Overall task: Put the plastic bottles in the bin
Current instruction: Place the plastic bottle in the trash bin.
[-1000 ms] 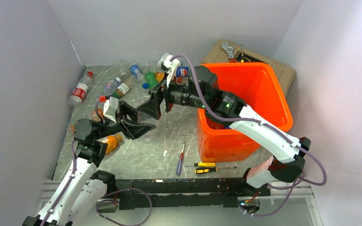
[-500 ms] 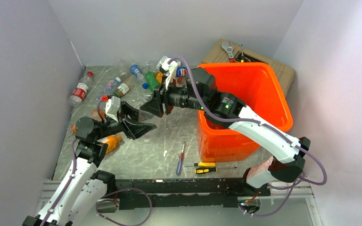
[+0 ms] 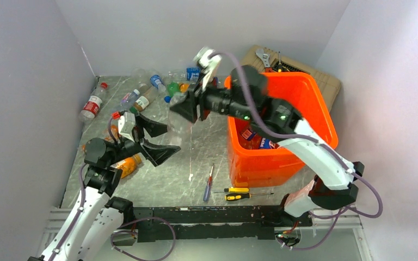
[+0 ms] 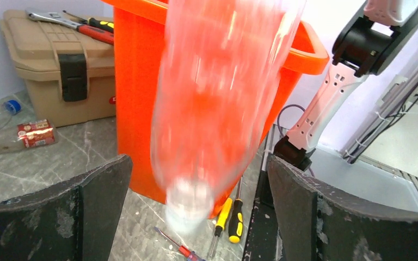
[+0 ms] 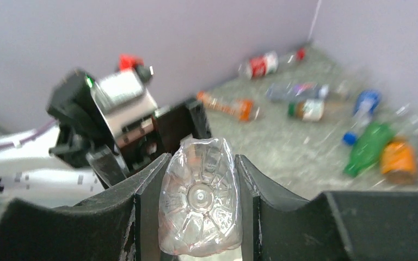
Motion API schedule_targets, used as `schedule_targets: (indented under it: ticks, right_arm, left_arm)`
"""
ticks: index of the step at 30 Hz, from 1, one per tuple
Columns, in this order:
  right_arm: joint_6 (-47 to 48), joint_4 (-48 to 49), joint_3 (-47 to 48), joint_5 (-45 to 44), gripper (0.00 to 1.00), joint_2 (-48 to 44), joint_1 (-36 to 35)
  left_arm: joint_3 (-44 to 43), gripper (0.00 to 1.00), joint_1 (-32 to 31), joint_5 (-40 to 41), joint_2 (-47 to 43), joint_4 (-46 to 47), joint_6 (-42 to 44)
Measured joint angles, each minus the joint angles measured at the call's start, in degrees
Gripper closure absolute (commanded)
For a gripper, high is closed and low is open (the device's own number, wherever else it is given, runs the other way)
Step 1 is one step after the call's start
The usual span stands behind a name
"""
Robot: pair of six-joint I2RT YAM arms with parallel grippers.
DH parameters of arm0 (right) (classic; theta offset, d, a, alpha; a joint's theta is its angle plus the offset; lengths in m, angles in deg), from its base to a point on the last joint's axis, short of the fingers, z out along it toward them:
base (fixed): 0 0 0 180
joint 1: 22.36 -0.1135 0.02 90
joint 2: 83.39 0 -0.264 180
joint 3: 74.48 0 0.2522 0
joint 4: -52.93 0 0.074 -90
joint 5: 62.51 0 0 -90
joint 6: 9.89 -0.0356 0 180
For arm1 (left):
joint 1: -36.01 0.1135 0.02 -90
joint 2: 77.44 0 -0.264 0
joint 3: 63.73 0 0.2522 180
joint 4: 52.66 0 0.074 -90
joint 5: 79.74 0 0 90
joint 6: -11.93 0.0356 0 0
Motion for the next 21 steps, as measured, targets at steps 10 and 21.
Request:
schedule_targets:
  ticks: [10,21]
  right_arm:
    - [10.5,7.1,8.1,-24.5,1.00,-14.0,0.0]
    - [19.9,21.5,-15.1,-61.0,1.00,-26.0,4.0]
  left_arm:
    - [-0.6,0.00,0.0,3.8,-1.1,-3.7,2.2]
    - [-2.4,0.01,-0.2,7.4,0.7,-10.3,5.0]
